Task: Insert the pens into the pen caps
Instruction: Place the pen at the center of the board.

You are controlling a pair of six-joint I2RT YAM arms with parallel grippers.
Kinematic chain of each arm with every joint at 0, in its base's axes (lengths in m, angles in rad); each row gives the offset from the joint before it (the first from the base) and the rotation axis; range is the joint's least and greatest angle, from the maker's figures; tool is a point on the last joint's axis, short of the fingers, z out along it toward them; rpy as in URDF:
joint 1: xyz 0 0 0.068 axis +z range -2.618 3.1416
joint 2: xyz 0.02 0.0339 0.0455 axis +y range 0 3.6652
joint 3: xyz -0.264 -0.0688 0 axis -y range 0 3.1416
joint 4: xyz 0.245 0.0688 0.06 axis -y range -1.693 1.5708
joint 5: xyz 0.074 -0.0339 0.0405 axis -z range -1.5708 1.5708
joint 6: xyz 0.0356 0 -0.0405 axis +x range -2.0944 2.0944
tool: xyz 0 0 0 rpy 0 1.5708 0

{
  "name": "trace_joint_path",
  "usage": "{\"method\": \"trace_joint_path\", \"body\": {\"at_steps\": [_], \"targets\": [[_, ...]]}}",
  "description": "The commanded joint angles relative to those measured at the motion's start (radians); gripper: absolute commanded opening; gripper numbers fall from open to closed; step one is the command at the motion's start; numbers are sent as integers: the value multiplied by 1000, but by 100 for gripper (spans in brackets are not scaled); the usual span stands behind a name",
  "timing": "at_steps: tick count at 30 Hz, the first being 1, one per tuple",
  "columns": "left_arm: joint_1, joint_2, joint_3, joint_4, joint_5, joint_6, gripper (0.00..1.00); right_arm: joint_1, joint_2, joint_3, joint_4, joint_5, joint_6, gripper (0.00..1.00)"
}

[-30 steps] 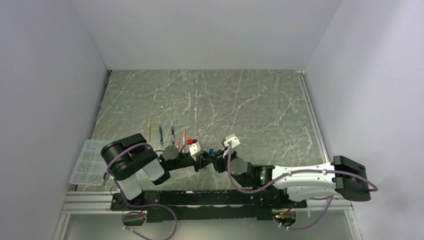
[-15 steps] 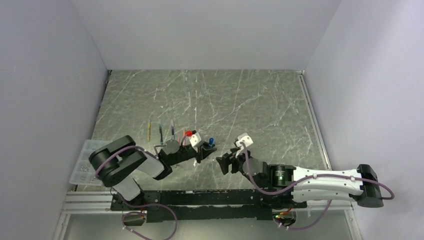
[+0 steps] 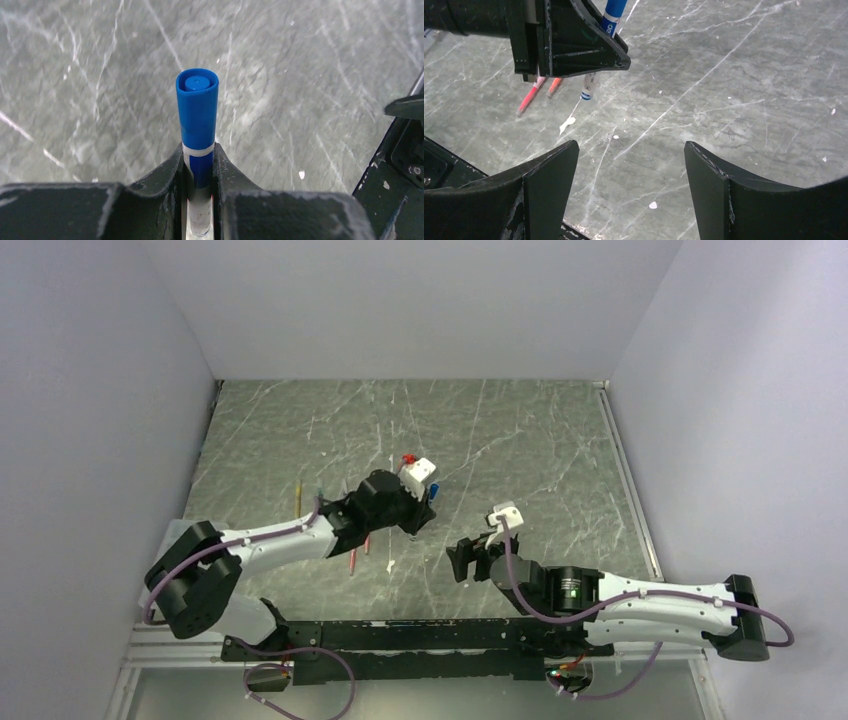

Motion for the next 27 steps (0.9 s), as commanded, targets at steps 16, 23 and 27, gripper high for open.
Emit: {"method": "trace_joint_path", "body": {"at_steps": [16, 23, 27], "targets": [[80, 293, 337, -798, -88, -179, 10, -2, -162, -90, -72, 6, 147, 81], [81, 333, 334, -798, -109, -221, 22, -2, -199, -115, -89, -7, 164, 81], [81, 331, 343, -808, -109, -226, 98, -2, -218, -130, -90, -9, 173, 82]]}}
